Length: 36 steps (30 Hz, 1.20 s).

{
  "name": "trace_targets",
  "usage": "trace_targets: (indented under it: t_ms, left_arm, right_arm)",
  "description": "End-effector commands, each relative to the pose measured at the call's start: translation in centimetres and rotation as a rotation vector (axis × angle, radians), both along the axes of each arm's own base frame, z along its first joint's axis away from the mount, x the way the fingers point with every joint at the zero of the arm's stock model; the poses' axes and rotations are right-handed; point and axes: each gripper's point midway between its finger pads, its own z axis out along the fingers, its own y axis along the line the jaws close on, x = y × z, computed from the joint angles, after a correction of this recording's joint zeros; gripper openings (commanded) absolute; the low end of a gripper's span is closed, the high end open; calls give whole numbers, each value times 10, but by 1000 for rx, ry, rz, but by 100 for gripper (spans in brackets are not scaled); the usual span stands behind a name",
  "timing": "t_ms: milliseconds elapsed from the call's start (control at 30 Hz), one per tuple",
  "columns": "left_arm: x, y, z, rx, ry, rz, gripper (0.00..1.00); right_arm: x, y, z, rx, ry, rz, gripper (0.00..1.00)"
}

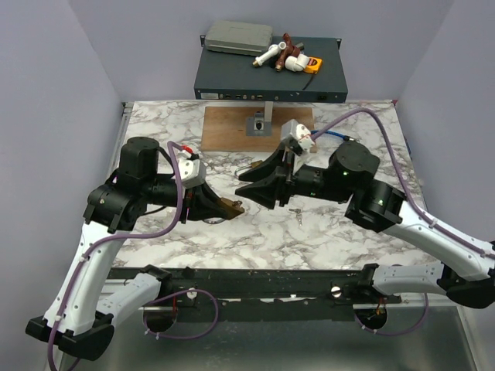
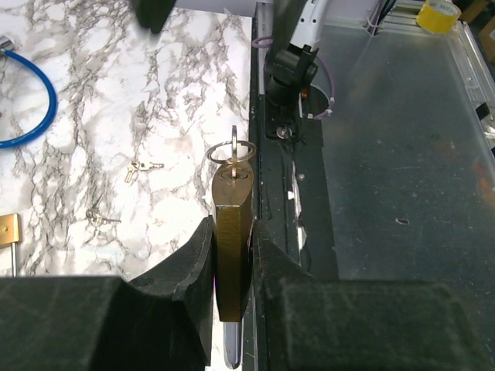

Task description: Unlock with the key

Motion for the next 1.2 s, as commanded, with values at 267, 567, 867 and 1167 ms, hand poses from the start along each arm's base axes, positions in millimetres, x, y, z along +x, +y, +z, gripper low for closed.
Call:
trace_targets:
  t_ms: [267, 567, 867, 1167]
  left_arm:
    - [-6, 3, 22, -35, -140, -16, 0]
    - [-6, 3, 21, -33, -146, -12, 0]
    - [-6, 3, 21, -32, -143, -10, 0]
    - [-6, 2, 25, -40, -141, -9, 0]
  right_arm:
    - [-1, 11, -45, -169, 81, 45, 38]
    - [-4, 11, -55, -200, 94, 61, 32]
    - [-5, 9, -59, -210, 89, 66, 29]
    - [-7, 14, -66, -232, 93, 92, 1]
